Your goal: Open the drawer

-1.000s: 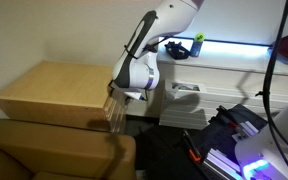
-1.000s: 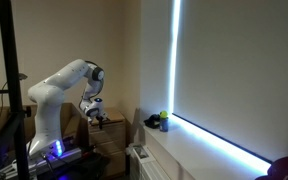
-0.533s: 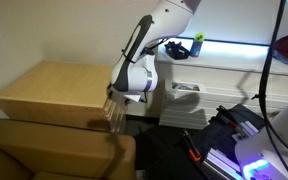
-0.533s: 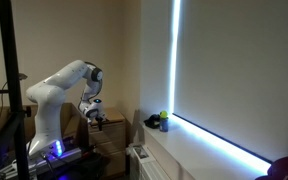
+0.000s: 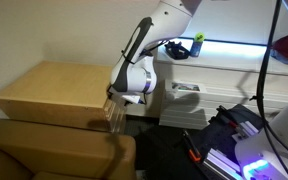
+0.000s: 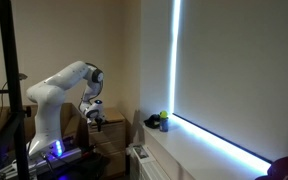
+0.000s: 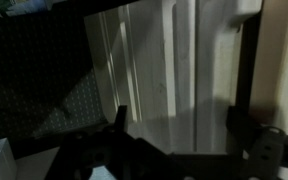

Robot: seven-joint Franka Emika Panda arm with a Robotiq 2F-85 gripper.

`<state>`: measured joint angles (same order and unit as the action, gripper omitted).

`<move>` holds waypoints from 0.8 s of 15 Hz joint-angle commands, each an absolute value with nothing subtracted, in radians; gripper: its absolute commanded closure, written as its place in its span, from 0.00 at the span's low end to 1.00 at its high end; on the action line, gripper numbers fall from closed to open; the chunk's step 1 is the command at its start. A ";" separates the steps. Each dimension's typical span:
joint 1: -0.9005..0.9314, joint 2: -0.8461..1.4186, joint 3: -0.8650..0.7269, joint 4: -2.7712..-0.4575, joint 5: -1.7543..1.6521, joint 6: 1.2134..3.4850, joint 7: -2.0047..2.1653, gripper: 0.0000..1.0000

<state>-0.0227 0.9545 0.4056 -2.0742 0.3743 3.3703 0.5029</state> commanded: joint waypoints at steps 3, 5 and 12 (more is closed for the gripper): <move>-0.008 0.990 0.392 -2.029 0.365 3.363 0.472 0.00; 0.041 0.990 0.341 -2.025 0.371 3.390 0.459 0.00; 0.135 0.982 0.236 -2.015 0.377 3.466 0.440 0.00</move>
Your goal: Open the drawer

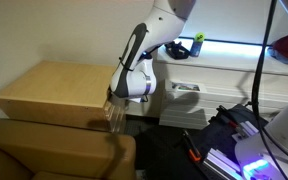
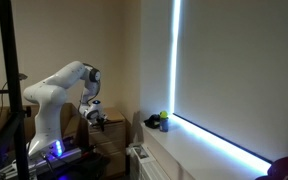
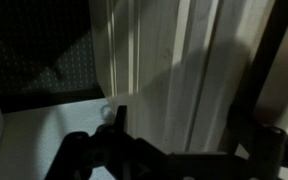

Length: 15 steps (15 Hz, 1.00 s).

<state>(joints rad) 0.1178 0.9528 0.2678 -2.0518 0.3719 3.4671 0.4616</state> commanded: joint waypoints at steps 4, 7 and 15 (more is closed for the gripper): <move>0.097 0.977 0.256 -2.035 0.366 3.431 0.445 0.00; 0.072 0.955 0.263 -2.068 0.374 3.427 0.450 0.00; 0.091 0.919 0.005 -2.207 0.549 3.453 0.472 0.00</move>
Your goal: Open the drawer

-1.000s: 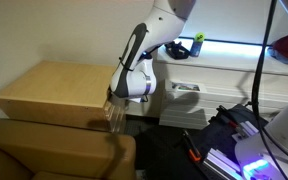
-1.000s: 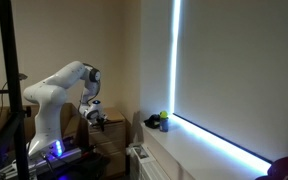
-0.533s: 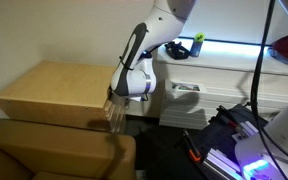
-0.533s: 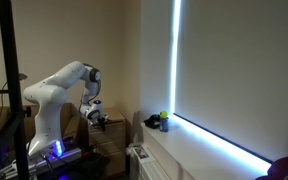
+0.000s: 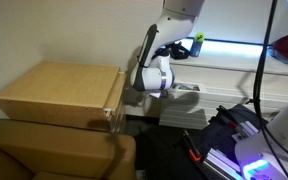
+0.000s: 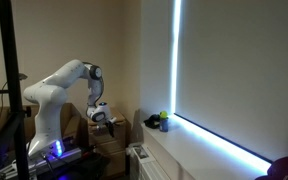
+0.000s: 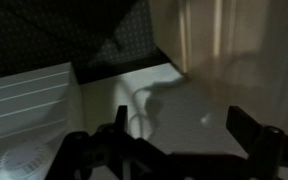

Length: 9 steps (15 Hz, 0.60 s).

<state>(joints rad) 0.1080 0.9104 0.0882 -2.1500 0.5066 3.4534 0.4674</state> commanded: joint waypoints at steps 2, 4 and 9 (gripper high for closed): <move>0.039 0.890 -0.011 -2.262 0.575 3.423 0.492 0.00; -0.143 0.792 0.138 -2.341 0.455 3.442 0.471 0.00; -0.391 0.650 0.478 -2.460 0.246 3.452 0.504 0.00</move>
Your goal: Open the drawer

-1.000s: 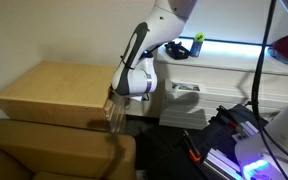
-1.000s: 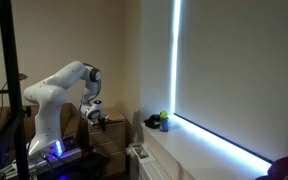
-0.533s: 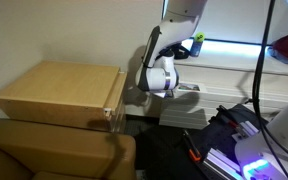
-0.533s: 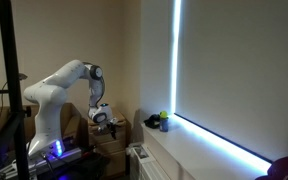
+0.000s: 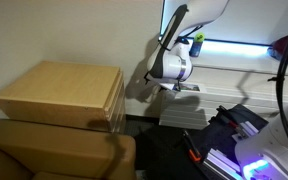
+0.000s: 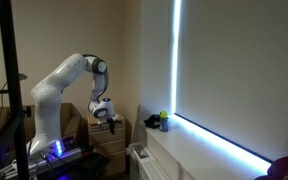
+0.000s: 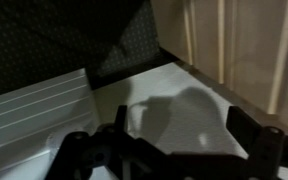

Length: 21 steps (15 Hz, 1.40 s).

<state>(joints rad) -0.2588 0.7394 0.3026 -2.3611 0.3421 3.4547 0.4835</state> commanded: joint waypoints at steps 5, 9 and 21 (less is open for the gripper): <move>-0.319 0.704 0.555 -2.406 0.222 3.452 0.558 0.00; -0.335 0.677 0.564 -2.427 0.210 3.452 0.564 0.00; -0.118 0.880 0.421 -2.192 0.237 3.442 0.523 0.00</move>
